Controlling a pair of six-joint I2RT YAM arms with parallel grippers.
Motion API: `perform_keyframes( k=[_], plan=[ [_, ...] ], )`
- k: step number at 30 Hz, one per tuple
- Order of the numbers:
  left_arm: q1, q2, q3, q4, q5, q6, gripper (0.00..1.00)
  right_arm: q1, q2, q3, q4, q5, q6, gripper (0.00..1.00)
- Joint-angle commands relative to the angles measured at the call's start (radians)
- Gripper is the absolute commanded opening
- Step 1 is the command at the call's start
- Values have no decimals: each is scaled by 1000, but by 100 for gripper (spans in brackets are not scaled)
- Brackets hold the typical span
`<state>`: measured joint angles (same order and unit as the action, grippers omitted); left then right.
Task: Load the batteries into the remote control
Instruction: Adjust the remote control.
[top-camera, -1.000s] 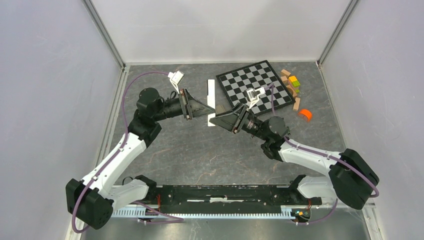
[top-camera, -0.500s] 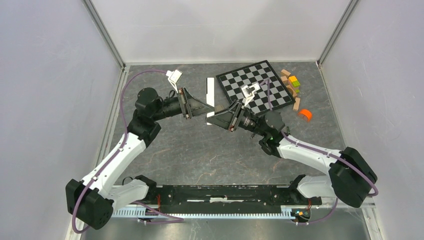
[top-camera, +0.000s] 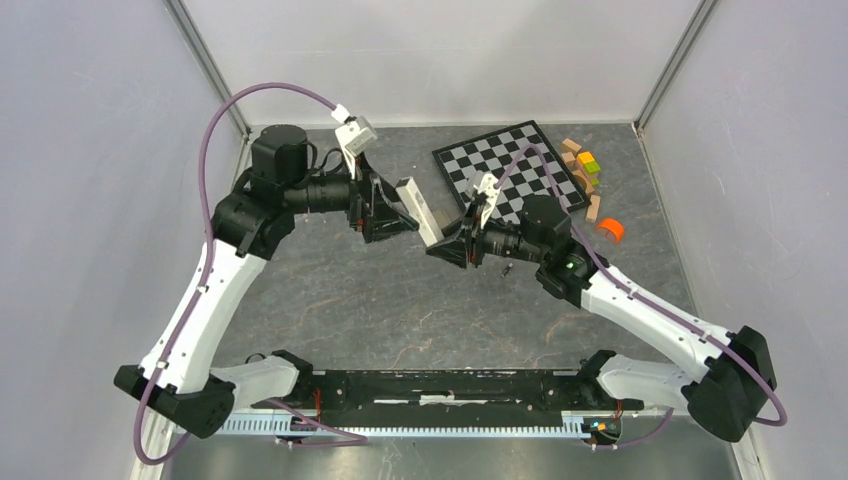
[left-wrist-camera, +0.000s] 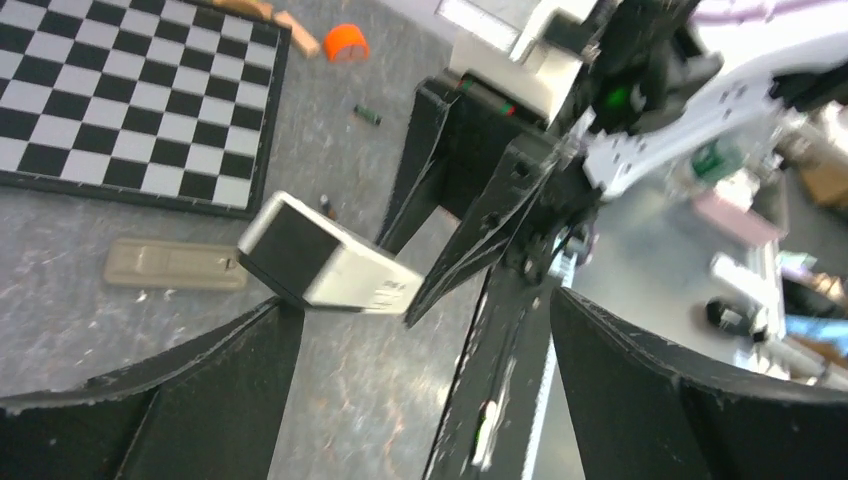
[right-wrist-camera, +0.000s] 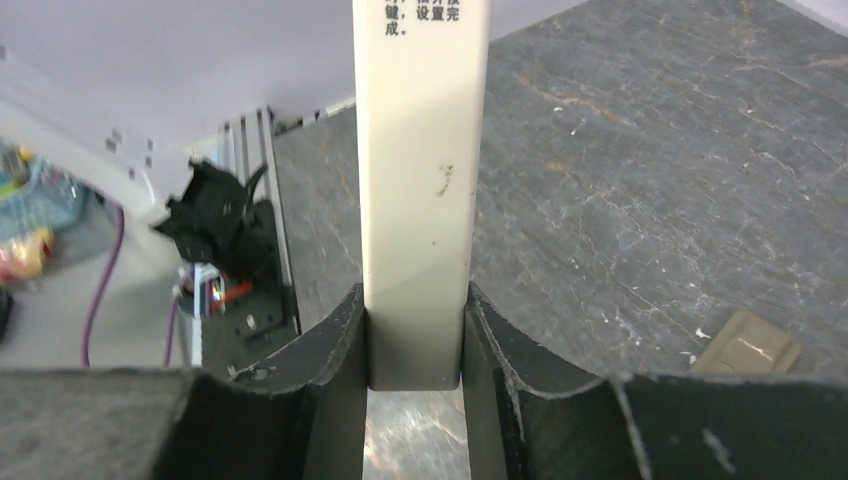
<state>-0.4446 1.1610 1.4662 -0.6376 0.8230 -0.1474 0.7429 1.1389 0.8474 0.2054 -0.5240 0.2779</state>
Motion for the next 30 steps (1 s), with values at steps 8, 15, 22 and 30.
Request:
perform_keyframes(
  k=[8, 15, 22, 30],
  plan=[
    [2, 195, 166, -510, 198, 558, 81, 1, -94, 56, -231, -250, -387, 0],
    [3, 138, 91, -512, 311, 691, 72, 1, -48, 93, -248, -275, -335, 0],
    [3, -12, -103, -150, 311, 454, 74, 1, -48, 74, -135, -256, -170, 0],
    [2, -109, -238, 145, 233, 241, 56, 1, -24, 77, -106, -310, -79, 0]
  ],
)
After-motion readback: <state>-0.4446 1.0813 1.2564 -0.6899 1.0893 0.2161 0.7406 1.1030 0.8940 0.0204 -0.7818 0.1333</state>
